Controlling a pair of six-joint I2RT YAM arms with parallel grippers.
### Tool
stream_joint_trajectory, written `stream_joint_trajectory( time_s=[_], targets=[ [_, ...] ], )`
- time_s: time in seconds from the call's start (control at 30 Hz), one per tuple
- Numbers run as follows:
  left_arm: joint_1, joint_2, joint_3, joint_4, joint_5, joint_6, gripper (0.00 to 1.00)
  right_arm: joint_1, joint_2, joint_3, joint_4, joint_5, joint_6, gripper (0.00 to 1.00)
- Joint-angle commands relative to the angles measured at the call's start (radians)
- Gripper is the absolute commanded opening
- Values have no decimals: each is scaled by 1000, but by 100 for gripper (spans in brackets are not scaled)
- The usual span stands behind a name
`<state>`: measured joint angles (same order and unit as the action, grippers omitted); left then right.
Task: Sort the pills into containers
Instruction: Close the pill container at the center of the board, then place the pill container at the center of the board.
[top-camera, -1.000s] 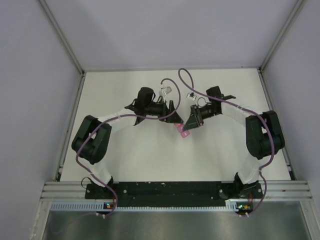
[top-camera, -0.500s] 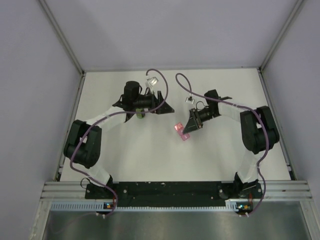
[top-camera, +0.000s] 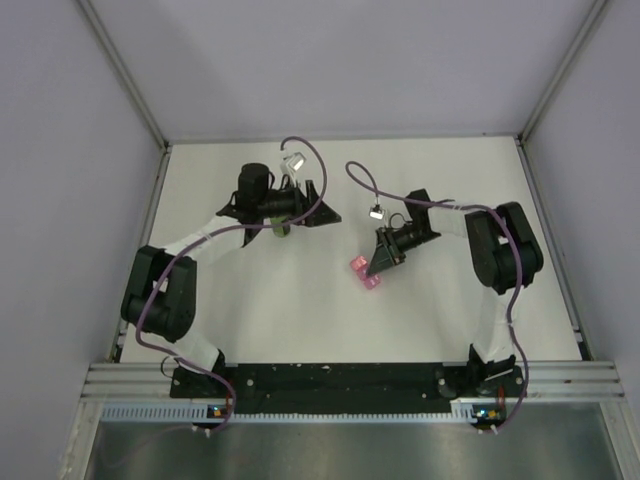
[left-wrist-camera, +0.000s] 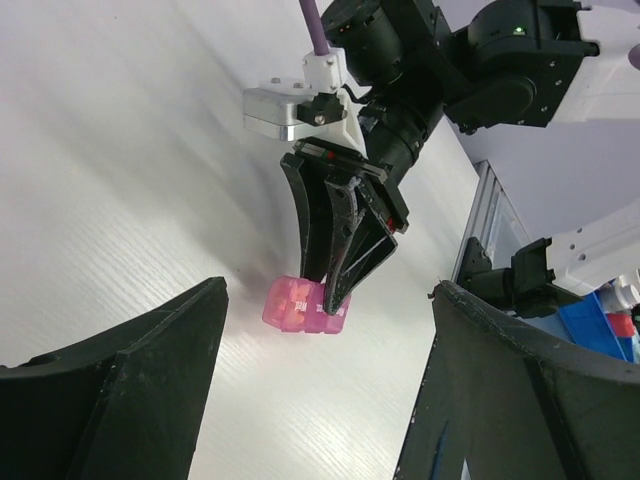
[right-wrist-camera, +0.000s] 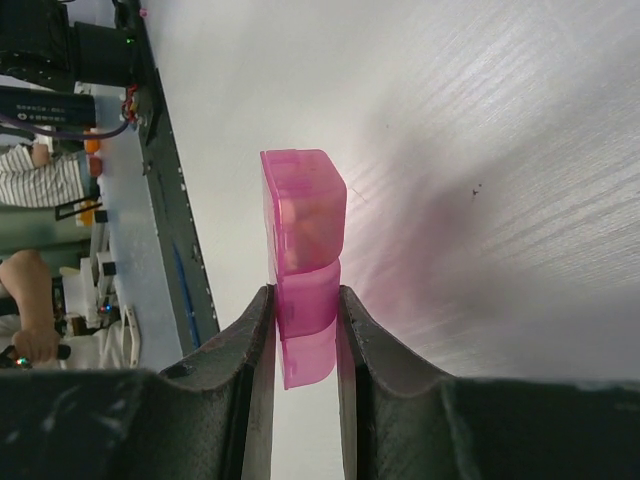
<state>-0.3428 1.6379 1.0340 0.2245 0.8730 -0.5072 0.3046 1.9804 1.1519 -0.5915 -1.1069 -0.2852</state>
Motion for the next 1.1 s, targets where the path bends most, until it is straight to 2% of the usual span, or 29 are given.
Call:
stream_joint_trajectory(
  time_s=[0.0,0.43,0.67,1.07],
  targets=[
    [16,-61,-9,59,-3,-13,89,-1,9,-11,47,13,3,0],
    [27,-81,-18,73,-2,-34,89,1,51,-14,75,88,37,11],
    [30,-82,-20,81,3,-42,89,1,52,-15,78,105,41,27],
    [30,-84,-23,87,9,-47,89,-1,58,-11,76,125,44,38]
  ],
)
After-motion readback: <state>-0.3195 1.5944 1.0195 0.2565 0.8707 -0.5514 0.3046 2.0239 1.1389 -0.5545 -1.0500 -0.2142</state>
